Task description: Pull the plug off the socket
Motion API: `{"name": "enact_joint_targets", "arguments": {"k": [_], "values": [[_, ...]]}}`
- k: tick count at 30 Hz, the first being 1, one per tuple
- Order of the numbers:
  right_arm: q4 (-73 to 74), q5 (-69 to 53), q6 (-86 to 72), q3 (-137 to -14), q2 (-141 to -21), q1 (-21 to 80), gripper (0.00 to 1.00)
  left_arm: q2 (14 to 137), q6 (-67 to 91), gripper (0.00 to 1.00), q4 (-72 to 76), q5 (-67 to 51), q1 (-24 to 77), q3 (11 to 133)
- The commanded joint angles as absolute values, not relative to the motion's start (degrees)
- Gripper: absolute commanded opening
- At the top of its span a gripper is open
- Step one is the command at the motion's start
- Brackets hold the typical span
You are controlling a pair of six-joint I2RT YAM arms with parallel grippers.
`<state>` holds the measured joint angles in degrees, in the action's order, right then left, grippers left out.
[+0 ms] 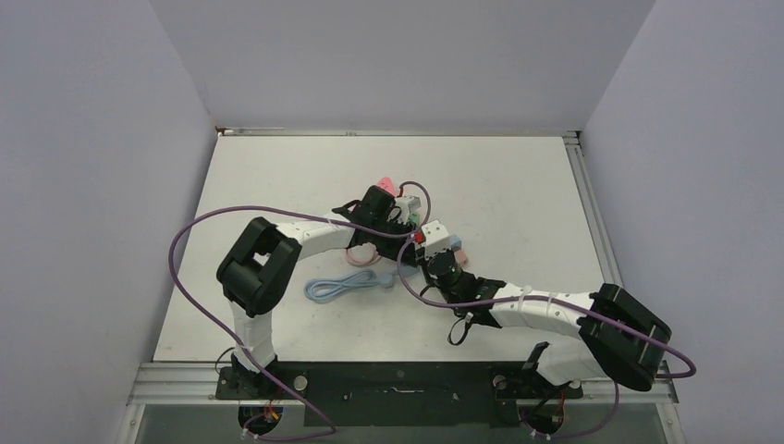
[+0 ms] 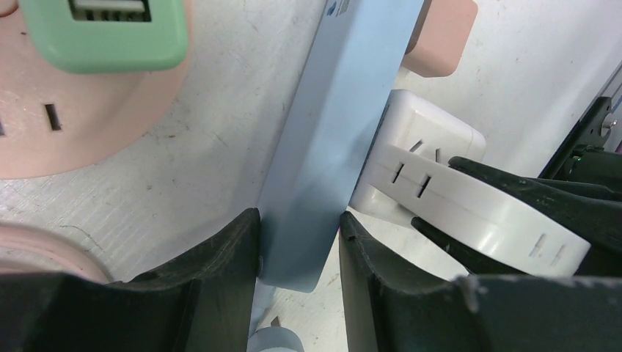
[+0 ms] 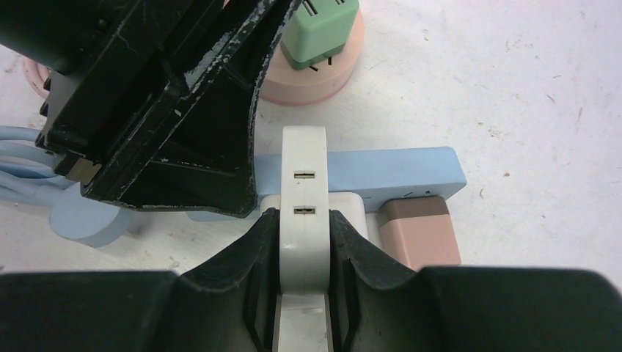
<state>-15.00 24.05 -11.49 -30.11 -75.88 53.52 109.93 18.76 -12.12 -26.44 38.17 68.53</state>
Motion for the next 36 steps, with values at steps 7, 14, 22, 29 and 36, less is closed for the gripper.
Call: {"name": "enact_joint_targets", "arguments": {"k": [7,14,22,29,36], "values": [[-20.5,15.1,-17.4,-30.7,-70.2,47.1,0.05,114.4,17.7,0.0,-18.7,-16.1,37.7,68.4],[-23.1,1.7,-21.7,-28.0,-68.2,37.7,0.05,114.6,17.4,0.0,-19.0,-15.6,37.9,68.5],[-20.3,13.2,-14.7,-30.3,-69.2,46.6,0.05,115.0,17.4,0.0,-19.2,-15.9,37.9,68.6],[-17.9,25.8,-9.1,-34.0,-73.9,56.4,0.05,115.1,17.4,0.0,-19.4,-15.9,37.8,68.7],[-19.2,20.8,-12.4,-32.3,-71.0,53.4,0.05,115.2,17.4,0.0,-19.7,-15.8,37.8,68.9]]}}
